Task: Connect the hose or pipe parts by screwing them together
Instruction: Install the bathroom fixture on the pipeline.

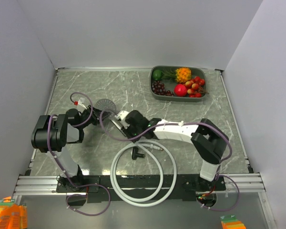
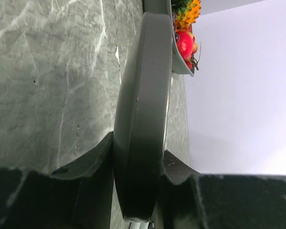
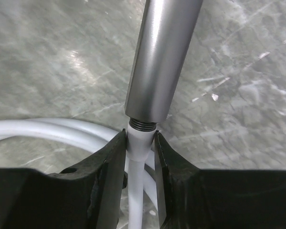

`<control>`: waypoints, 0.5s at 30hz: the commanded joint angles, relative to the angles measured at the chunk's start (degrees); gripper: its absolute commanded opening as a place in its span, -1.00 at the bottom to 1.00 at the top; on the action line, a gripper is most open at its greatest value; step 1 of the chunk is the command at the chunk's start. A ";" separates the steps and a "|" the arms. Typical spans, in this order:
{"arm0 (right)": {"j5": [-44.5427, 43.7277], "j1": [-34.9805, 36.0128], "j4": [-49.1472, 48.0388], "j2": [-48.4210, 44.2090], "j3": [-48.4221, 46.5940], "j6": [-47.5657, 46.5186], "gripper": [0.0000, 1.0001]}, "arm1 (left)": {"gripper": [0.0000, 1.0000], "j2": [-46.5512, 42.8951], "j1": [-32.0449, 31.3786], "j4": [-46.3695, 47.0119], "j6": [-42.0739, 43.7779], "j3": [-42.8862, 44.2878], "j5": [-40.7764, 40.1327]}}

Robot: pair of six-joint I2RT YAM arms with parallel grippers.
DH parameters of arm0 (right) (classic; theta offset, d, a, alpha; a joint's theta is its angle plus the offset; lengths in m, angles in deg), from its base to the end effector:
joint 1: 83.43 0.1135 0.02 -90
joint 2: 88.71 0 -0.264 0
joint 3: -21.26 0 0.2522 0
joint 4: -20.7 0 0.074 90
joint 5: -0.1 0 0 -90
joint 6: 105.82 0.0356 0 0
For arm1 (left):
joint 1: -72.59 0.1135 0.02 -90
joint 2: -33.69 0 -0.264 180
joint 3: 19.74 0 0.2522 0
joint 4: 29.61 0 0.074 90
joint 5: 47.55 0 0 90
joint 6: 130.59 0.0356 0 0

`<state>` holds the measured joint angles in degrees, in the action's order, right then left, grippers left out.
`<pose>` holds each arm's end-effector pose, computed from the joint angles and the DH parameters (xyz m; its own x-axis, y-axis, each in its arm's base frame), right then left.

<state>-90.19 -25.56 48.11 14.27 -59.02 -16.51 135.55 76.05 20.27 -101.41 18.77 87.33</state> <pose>0.2034 0.3236 0.1893 -0.3979 -0.6562 -0.6412 -0.8500 0.5267 -0.0116 0.2849 -0.0079 0.1233 -0.6741 -0.6605 -0.3306 0.1101 0.3528 -0.9292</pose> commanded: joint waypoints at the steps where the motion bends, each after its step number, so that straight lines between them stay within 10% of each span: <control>1: 17.76 -5.74 -13.98 -5.68 4.20 4.55 -0.37 | -0.98 -0.26 -0.30 6.76 -2.99 1.26 3.90; 15: 51.43 -19.09 -62.88 1.60 16.77 28.09 -0.24 | -0.98 -0.35 -0.30 7.47 -3.96 1.61 4.95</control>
<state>-53.93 -41.14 15.92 12.48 -43.24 -0.75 135.68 76.44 22.91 -103.27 19.14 87.90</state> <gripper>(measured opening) 0.361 0.338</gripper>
